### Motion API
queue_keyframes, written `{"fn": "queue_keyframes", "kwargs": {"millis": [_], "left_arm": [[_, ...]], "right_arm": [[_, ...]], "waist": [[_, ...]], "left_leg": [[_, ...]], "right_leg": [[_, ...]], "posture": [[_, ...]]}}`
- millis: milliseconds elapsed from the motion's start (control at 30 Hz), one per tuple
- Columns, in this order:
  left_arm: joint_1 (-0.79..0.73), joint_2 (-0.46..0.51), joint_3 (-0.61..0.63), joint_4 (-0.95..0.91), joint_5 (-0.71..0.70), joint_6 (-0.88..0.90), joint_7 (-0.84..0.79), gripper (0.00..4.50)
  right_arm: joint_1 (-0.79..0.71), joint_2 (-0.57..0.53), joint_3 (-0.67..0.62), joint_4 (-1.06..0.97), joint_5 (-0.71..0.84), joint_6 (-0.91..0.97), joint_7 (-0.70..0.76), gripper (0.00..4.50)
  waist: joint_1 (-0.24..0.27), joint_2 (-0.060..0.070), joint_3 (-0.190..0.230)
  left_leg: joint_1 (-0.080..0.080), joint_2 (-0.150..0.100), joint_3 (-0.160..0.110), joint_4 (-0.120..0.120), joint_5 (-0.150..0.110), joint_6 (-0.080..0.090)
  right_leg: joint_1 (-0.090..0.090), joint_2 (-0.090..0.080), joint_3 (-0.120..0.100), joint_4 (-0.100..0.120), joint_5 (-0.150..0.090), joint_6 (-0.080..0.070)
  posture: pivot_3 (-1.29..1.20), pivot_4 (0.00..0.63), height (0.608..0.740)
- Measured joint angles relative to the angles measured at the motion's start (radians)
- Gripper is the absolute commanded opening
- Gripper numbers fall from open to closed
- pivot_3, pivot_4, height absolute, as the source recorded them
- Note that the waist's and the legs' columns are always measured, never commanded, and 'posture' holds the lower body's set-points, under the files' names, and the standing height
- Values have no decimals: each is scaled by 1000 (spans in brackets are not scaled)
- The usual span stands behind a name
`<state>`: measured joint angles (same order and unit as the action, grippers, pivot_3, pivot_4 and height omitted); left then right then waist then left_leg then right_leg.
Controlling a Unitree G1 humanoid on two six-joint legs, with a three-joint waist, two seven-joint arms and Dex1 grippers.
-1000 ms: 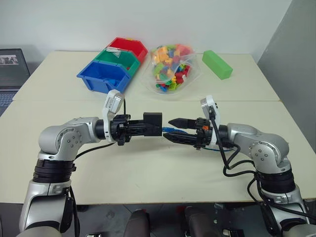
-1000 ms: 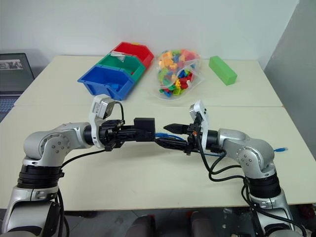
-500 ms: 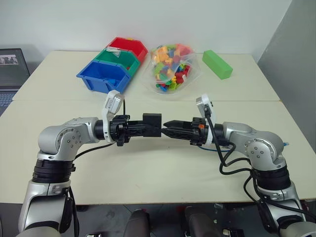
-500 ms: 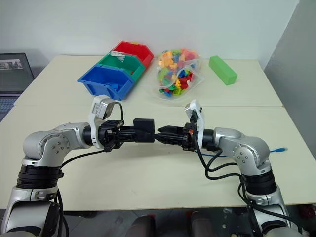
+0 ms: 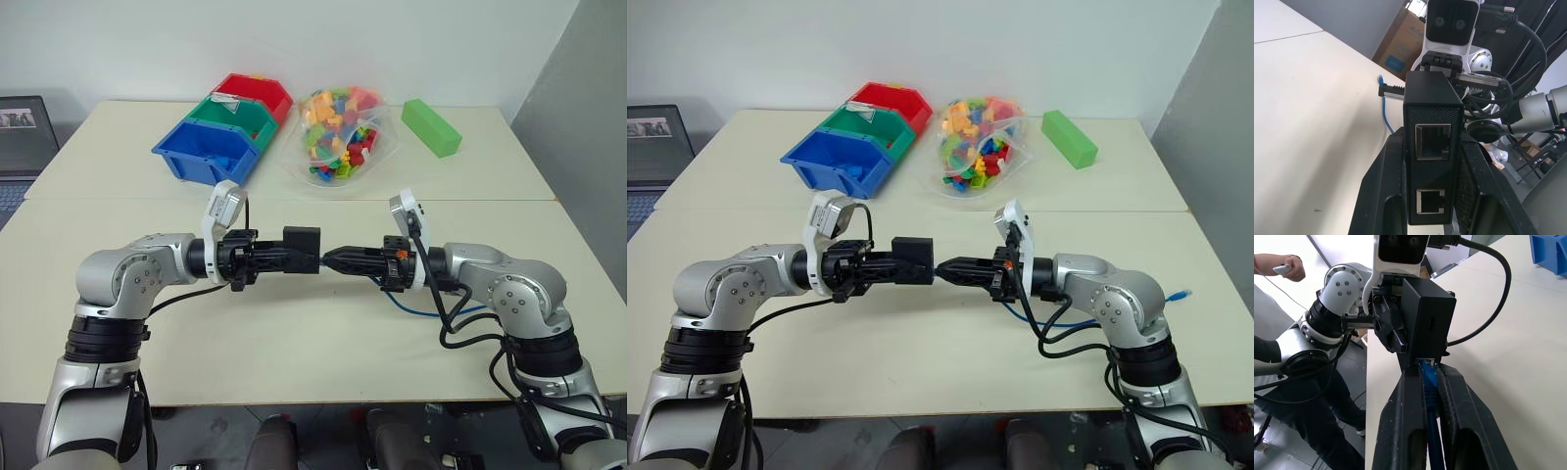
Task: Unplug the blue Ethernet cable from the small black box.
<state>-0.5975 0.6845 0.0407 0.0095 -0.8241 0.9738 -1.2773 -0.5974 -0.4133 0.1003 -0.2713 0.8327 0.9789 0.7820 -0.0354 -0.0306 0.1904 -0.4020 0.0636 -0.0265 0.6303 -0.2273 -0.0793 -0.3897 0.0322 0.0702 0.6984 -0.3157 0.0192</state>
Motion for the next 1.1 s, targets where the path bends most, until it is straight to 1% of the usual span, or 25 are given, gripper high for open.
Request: {"fn": "queue_keyframes", "kwargs": {"millis": [133, 200, 233, 333, 600, 1100], "left_arm": [[0, -1, -8, 0, 0, 0, 0, 792], [0, -1, -8, 0, 0, 0, 1, 792], [0, -1, -8, 0, 0, 0, 2, 792], [-2, -3, -8, 0, 0, 0, 3, 792], [-2, -3, -8, 0, 0, 0, 2, 792], [-2, -3, -8, 0, 0, -2, -2, 792]], "right_arm": [[1, -11, 4, -3, 0, 1, 4, 129], [1, -10, 3, -4, 0, 1, 2, 766], [2, -8, 1, -3, 1, 1, -1, 863], [2, 3, 1, 0, 4, 11, -12, 1547], [22, 10, -15, 1, 54, 77, -28, 1567], [29, 40, -71, 11, 101, 121, -76, 1567]], "waist": [[0, 0, 0], [0, 0, 0], [0, 0, 0], [0, 0, 0], [0, 0, 0], [-1, 0, 0]], "left_leg": [[0, 0, 0, 0, 0, 0], [0, 0, 0, 0, 0, 0], [0, 0, 0, 0, 0, 0], [0, 0, 0, 0, 0, 0], [0, 0, 0, 0, 0, 0], [0, 0, 0, -1, 0, 0]], "right_leg": [[0, 0, 0, 0, 0, 0], [0, 0, 0, 0, 0, 0], [0, 0, 0, 0, 0, 0], [0, 0, 0, 0, 0, 0], [0, 0, 0, 0, 0, 0], [0, 0, 0, -1, 0, 0]], "posture": [[0, 150, 740], [0, 150, 740], [0, 150, 740], [0, 150, 740], [0, 150, 740], [0, 150, 740]]}}
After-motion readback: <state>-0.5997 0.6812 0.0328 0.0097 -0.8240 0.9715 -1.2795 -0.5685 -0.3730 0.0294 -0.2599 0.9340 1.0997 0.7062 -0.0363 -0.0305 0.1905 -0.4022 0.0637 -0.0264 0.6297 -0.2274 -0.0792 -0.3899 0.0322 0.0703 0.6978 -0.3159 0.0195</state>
